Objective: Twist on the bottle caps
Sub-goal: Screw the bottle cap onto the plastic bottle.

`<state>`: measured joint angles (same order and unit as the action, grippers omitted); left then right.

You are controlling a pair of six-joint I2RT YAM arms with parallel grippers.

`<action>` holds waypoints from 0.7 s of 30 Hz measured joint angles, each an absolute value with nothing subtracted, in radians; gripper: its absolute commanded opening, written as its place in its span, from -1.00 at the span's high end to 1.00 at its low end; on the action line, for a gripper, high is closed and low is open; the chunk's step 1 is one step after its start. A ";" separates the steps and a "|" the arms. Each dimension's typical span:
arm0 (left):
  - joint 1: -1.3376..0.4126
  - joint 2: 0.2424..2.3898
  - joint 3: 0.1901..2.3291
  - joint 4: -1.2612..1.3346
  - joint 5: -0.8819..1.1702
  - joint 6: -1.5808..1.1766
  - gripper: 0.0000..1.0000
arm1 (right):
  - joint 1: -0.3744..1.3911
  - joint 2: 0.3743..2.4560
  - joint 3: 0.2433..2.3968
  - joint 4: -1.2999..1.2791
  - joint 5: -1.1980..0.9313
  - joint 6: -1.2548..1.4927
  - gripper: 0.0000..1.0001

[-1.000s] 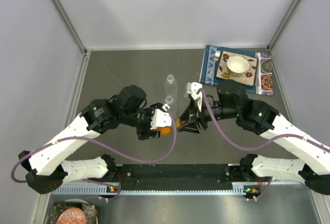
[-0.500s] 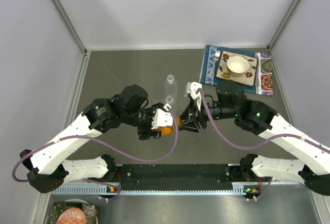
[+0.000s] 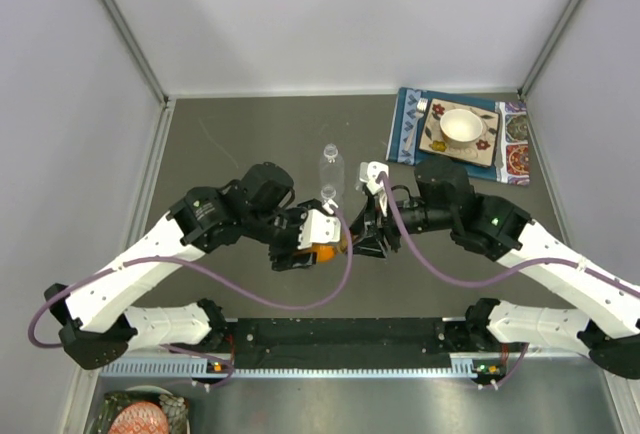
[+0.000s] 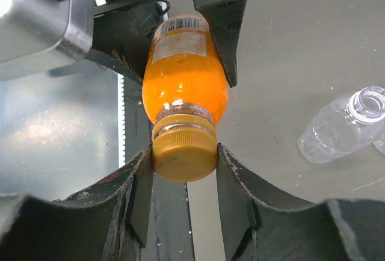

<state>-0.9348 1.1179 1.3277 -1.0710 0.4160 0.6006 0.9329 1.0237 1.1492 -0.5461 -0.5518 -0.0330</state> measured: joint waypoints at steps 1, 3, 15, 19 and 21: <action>-0.935 1.124 1.330 -1.074 0.414 0.600 0.19 | 0.933 1.024 1.145 -0.546 -0.551 -0.033 0.48; -0.935 1.135 1.336 -1.082 0.411 0.596 0.21 | 0.931 1.024 1.138 -0.543 -0.551 -0.031 0.49; -0.935 1.155 1.367 -1.104 0.371 0.524 0.31 | 0.917 0.995 1.063 -0.427 -0.530 0.035 0.53; -0.935 1.161 1.401 -1.125 0.357 0.502 0.32 | 0.905 0.986 1.045 -0.367 -0.545 0.068 0.54; -0.934 1.161 1.411 -1.132 0.353 0.492 0.33 | 0.898 0.986 1.040 -0.342 -0.558 0.086 0.54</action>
<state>-0.9344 1.1606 1.4105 -1.1324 0.3534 0.4919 0.8982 0.9859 1.0397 -0.3416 -0.5583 0.0856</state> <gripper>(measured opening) 0.685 0.413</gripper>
